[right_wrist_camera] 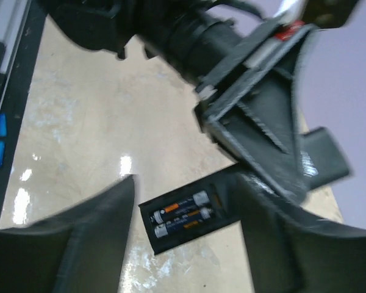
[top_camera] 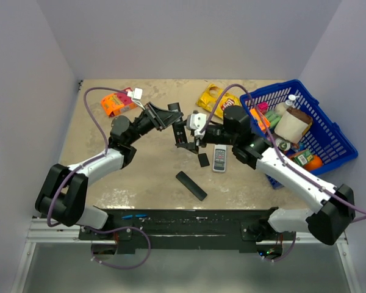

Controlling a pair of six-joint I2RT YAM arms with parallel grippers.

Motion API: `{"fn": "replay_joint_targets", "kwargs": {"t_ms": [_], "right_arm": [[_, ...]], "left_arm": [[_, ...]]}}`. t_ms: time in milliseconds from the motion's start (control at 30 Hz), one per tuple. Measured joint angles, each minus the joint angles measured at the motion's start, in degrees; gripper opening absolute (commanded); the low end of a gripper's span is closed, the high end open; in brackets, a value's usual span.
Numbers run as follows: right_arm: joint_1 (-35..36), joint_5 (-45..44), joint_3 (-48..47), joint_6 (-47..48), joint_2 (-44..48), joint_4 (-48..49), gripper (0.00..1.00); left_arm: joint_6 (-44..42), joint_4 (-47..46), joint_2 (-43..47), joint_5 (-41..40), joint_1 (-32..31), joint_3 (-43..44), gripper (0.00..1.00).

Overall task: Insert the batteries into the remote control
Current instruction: Adjust the battery in the remote control, then pick up the battery cover at the center of the board.

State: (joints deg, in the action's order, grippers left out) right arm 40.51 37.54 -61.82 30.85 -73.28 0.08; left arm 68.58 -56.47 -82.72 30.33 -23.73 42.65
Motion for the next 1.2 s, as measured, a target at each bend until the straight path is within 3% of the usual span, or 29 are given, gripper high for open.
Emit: {"fn": "replay_joint_targets", "kwargs": {"t_ms": [67, 200, 433, 633, 700, 900, 1067, 1200], "right_arm": [[-0.4, -2.3, -0.9, -2.9, 2.2, -0.8, 0.9], [-0.4, -8.5, -1.8, -9.7, 7.0, -2.2, 0.97], [-0.4, -27.2, -2.6, -26.2, 7.4, -9.7, 0.98], [-0.5, -34.8, -2.4, -37.7, 1.1, -18.0, 0.98], [-0.5, -35.6, -2.3, -39.2, -0.7, -20.1, 0.92], [-0.4, -40.4, -6.6, -44.8, -10.8, -30.2, 0.88], [-0.4, -42.5, -8.9, -48.4, -19.0, -35.1, 0.77], [-0.4, -42.8, -8.9, -50.8, -22.8, -37.0, 0.74]], "left_arm": [[-2.3, 2.1, 0.7, -1.0, 0.1, -0.2, 0.0], [-7.5, 6.7, 2.1, -4.5, 0.8, -1.2, 0.0], [-14.8, 15.1, 5.3, -12.8, 1.6, -4.7, 0.0], [-18.3, 20.7, 9.4, -18.3, 2.0, -8.6, 0.0], [-18.9, 22.1, 10.6, -19.3, 2.0, -9.9, 0.0], [-21.4, 25.4, 13.4, -20.9, 2.0, -12.2, 0.0], [-22.7, 27.6, 15.1, -21.4, 2.1, -12.6, 0.0], [-23.4, 28.5, 16.1, -21.6, 2.1, -12.6, 0.0]]}}
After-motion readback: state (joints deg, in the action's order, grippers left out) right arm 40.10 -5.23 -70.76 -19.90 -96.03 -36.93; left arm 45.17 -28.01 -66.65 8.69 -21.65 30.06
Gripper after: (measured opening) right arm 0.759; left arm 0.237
